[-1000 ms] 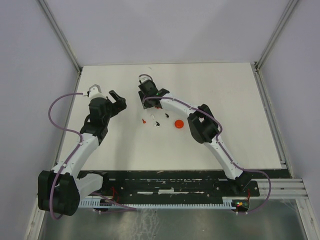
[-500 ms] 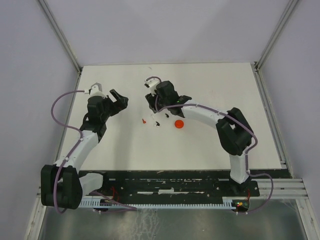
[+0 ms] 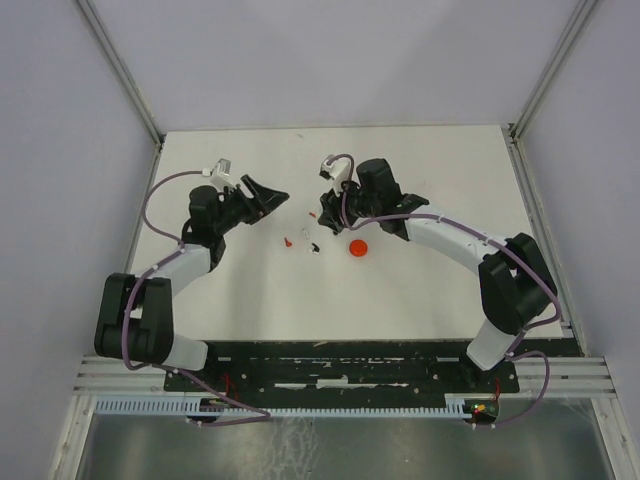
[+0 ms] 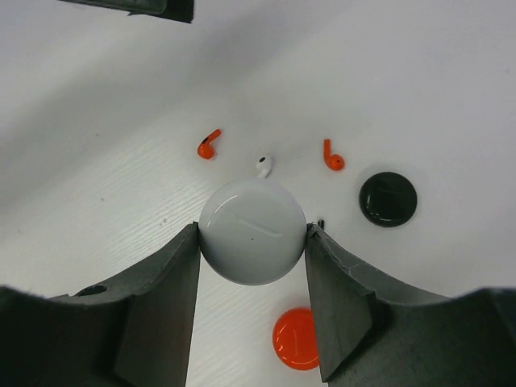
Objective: Insert the wireless bluetooth earbuds into the charging case
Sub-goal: Pick up the charging case at the center of the board, then open the charging case.
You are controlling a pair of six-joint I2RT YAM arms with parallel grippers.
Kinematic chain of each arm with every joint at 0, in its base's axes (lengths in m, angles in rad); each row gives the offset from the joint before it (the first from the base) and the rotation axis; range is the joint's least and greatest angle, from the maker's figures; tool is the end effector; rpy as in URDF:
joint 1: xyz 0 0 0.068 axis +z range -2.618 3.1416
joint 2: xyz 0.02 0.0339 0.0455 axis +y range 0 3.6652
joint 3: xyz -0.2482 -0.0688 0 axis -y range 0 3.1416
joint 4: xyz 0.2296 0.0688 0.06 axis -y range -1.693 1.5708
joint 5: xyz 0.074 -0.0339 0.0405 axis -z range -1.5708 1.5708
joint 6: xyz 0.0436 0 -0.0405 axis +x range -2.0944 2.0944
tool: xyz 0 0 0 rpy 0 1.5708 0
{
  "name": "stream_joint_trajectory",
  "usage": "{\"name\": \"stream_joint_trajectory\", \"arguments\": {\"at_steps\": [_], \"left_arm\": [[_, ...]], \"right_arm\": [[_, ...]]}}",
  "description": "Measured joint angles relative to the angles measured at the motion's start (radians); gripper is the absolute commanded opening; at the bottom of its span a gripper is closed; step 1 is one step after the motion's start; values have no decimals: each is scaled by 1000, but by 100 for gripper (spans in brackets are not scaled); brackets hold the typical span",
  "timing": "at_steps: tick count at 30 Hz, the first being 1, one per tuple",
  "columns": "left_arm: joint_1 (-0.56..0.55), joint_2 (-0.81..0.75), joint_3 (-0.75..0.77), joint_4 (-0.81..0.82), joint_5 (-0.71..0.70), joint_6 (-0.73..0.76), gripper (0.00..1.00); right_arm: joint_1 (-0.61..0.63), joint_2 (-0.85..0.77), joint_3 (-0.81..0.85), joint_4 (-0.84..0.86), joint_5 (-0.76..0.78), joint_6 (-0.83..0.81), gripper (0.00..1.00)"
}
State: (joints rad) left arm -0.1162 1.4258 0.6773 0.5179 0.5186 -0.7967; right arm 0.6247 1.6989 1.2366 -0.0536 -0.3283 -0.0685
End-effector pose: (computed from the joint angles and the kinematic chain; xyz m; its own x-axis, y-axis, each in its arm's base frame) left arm 0.2976 -0.0565 0.2212 -0.5734 -0.5583 -0.5996 0.2431 0.5829 -0.7753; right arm 0.3034 0.2361 0.2541 -0.3457 -0.3292 -0.8787 -0.8067 0.5826 0.0992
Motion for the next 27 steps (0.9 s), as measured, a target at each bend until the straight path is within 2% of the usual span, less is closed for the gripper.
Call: {"name": "stream_joint_trajectory", "arguments": {"at_steps": [10, 17, 27], "left_arm": [[-137, 51, 0, 109, 64, -63, 78], [-163, 78, 0, 148, 69, -100, 70], [-204, 126, -19, 205, 90, -132, 68]], "right_arm": [[5, 0, -3, -76, -111, -42, 34], [5, 0, -3, -94, -134, -52, 33], [5, 0, -3, -98, -143, -61, 33]]}}
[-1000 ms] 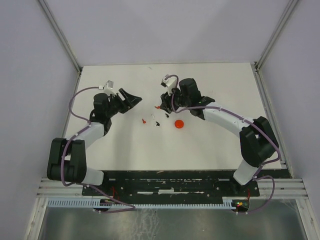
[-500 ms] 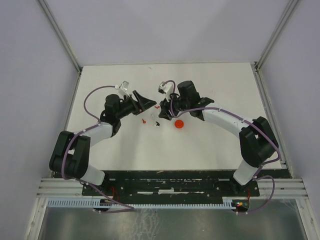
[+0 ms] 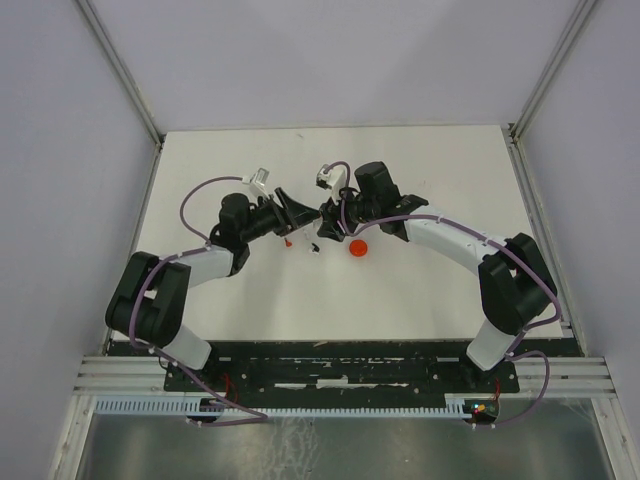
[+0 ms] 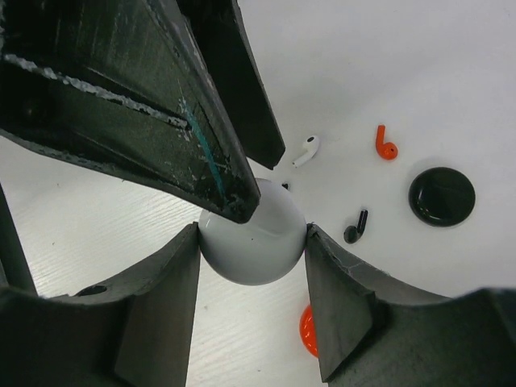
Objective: Insert the wireless bluetooth earbuds into the charging case
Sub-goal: Open the charging case.
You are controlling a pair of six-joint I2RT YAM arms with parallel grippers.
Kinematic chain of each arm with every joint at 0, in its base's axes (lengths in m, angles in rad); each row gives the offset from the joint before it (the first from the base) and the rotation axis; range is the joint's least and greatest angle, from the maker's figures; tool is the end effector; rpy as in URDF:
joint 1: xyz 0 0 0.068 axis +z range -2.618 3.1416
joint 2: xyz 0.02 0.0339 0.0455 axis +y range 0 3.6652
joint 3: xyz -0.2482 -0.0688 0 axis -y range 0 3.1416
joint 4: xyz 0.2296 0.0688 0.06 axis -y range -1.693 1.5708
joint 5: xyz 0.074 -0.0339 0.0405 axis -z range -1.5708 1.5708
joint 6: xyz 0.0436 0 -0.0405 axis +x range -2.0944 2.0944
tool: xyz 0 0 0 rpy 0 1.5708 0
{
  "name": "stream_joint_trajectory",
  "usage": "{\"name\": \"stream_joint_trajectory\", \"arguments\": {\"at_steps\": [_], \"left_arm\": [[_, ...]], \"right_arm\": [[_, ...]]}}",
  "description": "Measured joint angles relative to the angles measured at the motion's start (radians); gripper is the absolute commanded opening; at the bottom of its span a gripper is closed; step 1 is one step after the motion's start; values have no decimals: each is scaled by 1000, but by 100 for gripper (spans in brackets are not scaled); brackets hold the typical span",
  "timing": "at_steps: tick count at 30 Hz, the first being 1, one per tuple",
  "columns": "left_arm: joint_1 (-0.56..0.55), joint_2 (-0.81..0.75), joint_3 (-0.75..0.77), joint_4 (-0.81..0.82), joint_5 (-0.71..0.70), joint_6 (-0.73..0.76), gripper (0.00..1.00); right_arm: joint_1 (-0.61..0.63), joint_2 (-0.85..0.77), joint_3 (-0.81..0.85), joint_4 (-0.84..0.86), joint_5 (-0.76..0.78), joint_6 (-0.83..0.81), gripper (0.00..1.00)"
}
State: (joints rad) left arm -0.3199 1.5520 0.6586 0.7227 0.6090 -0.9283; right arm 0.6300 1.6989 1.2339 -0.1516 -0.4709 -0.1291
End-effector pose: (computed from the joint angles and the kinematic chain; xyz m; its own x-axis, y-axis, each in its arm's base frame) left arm 0.2904 -0.1225 0.2017 -0.7316 -0.4494 -0.5127 0.3461 0.4031 -0.8472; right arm 0.2921 0.2374 0.2451 -0.3573 -0.4025 -0.8428 -0.8774 0.4540 0.1551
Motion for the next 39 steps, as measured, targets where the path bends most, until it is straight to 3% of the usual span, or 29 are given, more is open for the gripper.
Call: {"name": "stream_joint_trajectory", "arguments": {"at_steps": [26, 39], "left_arm": [[-19, 65, -6, 100, 4, -53, 40], [-19, 73, -11, 142, 14, -79, 43]], "right_arm": [[0, 0, 10, -6, -18, -8, 32], [0, 2, 10, -8, -16, -8, 31]]}}
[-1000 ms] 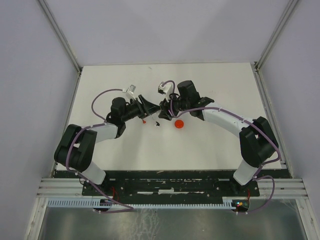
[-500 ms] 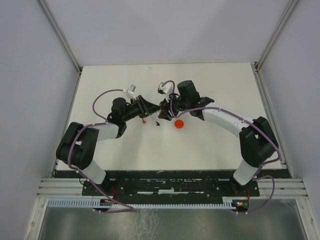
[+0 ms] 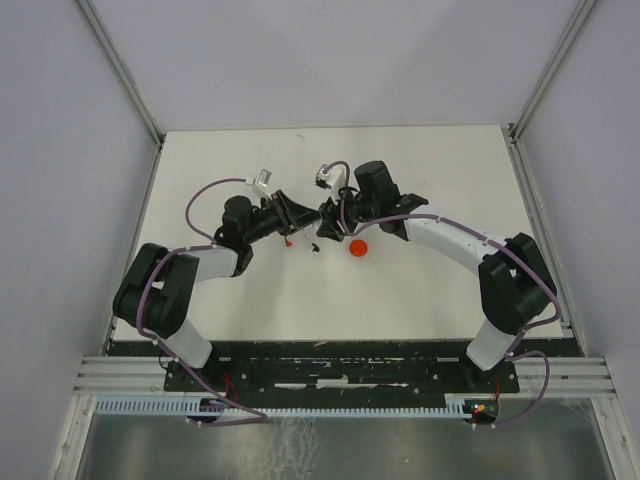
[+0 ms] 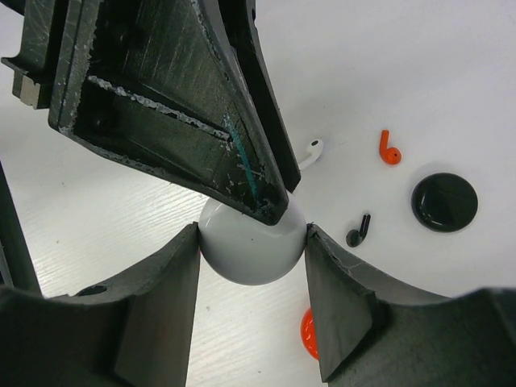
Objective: Insert the wireless bluetooth earbuds into the charging case
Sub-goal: Open the charging case.
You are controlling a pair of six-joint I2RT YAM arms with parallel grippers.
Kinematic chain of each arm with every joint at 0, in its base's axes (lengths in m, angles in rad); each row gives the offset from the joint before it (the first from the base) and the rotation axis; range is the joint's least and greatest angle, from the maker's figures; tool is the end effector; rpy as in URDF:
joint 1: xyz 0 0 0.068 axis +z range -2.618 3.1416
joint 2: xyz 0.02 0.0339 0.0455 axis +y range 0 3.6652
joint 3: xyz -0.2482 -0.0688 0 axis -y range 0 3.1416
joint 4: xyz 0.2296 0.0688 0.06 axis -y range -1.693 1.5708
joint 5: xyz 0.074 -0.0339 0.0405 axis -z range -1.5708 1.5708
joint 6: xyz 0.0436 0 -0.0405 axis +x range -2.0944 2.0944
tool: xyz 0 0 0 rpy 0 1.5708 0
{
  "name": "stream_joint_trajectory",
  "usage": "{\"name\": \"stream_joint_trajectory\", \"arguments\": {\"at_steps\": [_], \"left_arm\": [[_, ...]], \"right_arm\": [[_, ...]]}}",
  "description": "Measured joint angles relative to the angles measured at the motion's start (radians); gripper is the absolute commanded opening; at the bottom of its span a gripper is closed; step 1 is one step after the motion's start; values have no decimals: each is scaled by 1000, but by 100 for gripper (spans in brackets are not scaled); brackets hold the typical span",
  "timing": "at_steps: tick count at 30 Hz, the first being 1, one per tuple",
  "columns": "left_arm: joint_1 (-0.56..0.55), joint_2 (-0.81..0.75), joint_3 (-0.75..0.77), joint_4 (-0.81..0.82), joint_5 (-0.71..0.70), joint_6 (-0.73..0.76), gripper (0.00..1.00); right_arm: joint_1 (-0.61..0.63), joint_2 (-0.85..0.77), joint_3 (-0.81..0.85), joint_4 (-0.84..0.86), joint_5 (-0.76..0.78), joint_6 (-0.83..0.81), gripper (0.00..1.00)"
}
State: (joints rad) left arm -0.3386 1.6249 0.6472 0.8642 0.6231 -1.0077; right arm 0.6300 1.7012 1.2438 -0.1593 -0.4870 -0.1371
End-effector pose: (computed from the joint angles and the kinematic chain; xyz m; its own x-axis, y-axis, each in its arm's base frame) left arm 0.2936 -0.1304 0.1921 -0.7476 -0.4648 -0.4745 0.3456 0.3379 -0.8754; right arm 0.2923 0.2383 0.2469 -0.3496 -0.4044 -0.8451 -0.8852 0.4380 0.1566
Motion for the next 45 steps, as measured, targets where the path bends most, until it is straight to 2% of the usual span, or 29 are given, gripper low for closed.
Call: {"name": "stream_joint_trajectory", "arguments": {"at_steps": [12, 20, 34, 45], "left_arm": [[0, 2, -8, 8, 16, -4, 43], [-1, 5, -11, 14, 16, -6, 39], [-2, 5, -12, 21, 16, -14, 45], [-1, 5, -12, 24, 14, -23, 40]], "right_arm": [[0, 0, 8, -8, 6, -1, 31], [0, 1, 13, -8, 17, -6, 31], [0, 2, 13, -8, 17, -10, 30], [0, 2, 13, -8, 17, -10, 30]]}}
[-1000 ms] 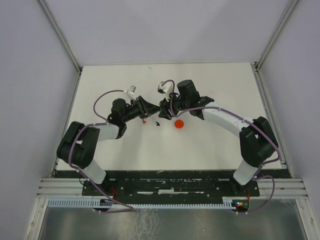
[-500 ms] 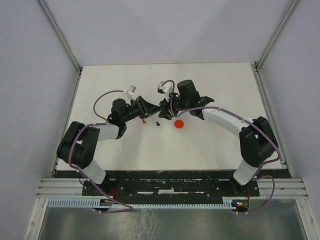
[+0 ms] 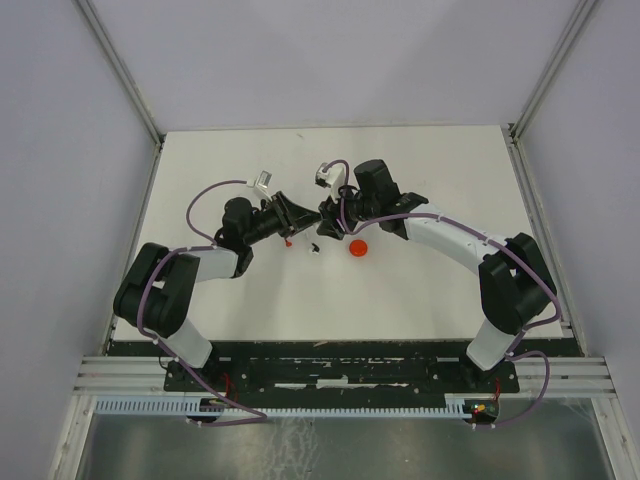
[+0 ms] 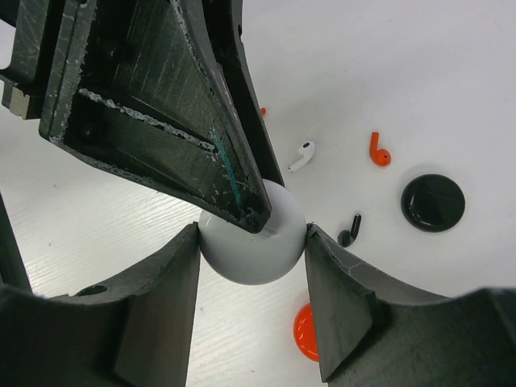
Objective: Insert the wireless bluetooth earbuds into the charging case
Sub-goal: Open the charging case.
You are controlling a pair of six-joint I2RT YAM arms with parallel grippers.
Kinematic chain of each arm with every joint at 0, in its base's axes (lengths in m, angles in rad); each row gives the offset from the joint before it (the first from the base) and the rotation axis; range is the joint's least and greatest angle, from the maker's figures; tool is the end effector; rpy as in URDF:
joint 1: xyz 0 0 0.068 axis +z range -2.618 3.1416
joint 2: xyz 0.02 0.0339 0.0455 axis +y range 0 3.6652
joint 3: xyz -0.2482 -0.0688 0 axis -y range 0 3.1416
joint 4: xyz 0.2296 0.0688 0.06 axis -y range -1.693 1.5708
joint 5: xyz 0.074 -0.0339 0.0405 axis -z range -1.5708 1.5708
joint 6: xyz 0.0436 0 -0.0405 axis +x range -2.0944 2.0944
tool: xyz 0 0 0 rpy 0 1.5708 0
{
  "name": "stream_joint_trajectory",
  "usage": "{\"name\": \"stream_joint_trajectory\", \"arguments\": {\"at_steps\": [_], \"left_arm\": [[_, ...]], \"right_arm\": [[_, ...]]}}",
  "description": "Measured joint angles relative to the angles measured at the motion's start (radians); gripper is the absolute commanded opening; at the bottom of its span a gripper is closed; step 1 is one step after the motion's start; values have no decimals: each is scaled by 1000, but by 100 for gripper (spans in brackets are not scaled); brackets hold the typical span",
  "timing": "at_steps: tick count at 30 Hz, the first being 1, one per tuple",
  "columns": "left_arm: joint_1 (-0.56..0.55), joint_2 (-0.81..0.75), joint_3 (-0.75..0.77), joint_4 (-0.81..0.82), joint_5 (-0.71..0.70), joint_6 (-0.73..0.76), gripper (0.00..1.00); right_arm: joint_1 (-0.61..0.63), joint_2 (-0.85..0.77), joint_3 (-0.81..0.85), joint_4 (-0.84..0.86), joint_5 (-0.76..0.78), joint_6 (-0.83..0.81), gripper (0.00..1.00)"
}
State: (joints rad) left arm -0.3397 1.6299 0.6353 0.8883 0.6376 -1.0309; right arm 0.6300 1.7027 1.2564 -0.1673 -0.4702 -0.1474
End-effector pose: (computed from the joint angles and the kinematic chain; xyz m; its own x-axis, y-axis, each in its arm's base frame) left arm 0.2916 -0.1306 0.1899 -0.7598 -0.4625 -0.4570 0.3387 0.3184 -0.8854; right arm 0.2937 0.2386 0.2496 -0.3391 -0.4093 -0.8470 -0.8839 0.4468 0.1380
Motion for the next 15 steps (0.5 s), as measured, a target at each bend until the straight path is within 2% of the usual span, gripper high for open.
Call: {"name": "stream_joint_trajectory", "arguments": {"at_steps": [8, 12, 14, 15], "left_arm": [[0, 0, -1, -1, -6, -1, 36], [0, 3, -1, -1, -8, -3, 25], [0, 5, -1, 1, -7, -6, 15], [0, 6, -1, 2, -7, -9, 10]], "right_arm": [[0, 0, 0, 1, 0, 0, 30], [0, 0, 0, 1, 1, -2, 31], [0, 0, 0, 0, 1, -5, 39], [0, 0, -1, 0, 1, -5, 48]]}}
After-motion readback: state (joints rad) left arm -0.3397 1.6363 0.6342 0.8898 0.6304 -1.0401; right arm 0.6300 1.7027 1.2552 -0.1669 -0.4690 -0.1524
